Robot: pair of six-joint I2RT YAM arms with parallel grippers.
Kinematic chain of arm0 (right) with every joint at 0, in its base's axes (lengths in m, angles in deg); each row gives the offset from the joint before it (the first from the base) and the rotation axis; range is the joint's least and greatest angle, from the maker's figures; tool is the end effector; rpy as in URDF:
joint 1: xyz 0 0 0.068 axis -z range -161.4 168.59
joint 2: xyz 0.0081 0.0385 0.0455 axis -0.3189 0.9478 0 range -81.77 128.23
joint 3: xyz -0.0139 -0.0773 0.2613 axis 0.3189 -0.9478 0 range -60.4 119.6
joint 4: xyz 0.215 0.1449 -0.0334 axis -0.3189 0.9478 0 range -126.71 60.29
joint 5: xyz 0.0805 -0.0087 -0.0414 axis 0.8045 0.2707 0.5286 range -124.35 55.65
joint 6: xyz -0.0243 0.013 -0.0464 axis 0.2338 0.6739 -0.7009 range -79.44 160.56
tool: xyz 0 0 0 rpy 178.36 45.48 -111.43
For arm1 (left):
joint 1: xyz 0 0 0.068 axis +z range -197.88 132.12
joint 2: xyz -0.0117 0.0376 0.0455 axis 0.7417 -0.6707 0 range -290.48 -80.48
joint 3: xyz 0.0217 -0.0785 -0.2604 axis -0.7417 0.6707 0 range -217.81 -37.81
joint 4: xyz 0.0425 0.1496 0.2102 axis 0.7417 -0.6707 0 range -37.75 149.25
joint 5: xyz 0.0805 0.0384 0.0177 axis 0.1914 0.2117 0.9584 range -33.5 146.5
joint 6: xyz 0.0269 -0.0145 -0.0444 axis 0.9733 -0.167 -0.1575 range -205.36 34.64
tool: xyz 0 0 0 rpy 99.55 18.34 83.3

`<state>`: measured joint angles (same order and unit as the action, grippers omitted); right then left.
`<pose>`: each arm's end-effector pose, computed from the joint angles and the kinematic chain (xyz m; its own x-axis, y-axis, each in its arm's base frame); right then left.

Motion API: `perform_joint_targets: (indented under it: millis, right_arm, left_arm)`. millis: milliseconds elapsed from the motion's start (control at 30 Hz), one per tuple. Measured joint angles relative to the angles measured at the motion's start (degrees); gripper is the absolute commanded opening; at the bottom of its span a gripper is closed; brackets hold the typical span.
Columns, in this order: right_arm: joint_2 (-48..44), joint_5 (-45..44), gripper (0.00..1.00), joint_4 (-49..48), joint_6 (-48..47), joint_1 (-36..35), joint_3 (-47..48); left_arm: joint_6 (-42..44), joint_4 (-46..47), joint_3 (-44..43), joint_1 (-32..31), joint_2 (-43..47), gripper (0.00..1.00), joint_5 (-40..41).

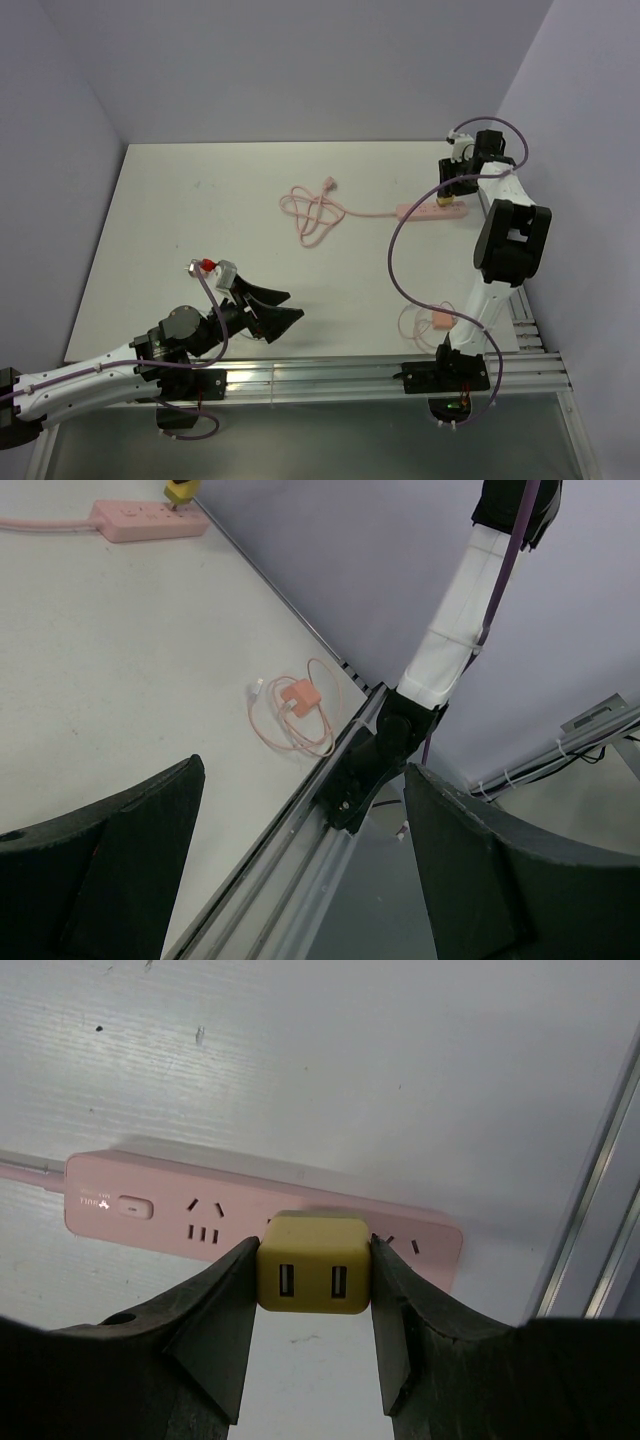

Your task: Insert the plug

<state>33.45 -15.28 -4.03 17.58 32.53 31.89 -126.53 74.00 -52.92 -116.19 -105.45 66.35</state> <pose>0.4319 -0.0953 0.2233 -0.7564 -0.1926 -0.6251 -0.2680 0.9630 0.0277 0.0578 -0.1288 0.2515 -0.5375 -0.4034 -0.7405 0.6625 0.3412 -0.6668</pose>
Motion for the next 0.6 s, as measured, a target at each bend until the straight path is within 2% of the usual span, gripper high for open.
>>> perform_joint_targets:
  millis: [333, 600]
  right_arm:
    - [-5.7, -0.7, 0.00, -4.6, 0.2, 1.3, -8.4]
    - [-6.8, -0.9, 0.00, -4.3, 0.6, 2.9, -9.8]
  left_arm:
    - [0.0, 0.0, 0.0, 0.2, 0.0, 0.87, -0.2]
    - [-0.1, 0.8, 0.0, 0.3, -0.7, 0.86, -1.1]
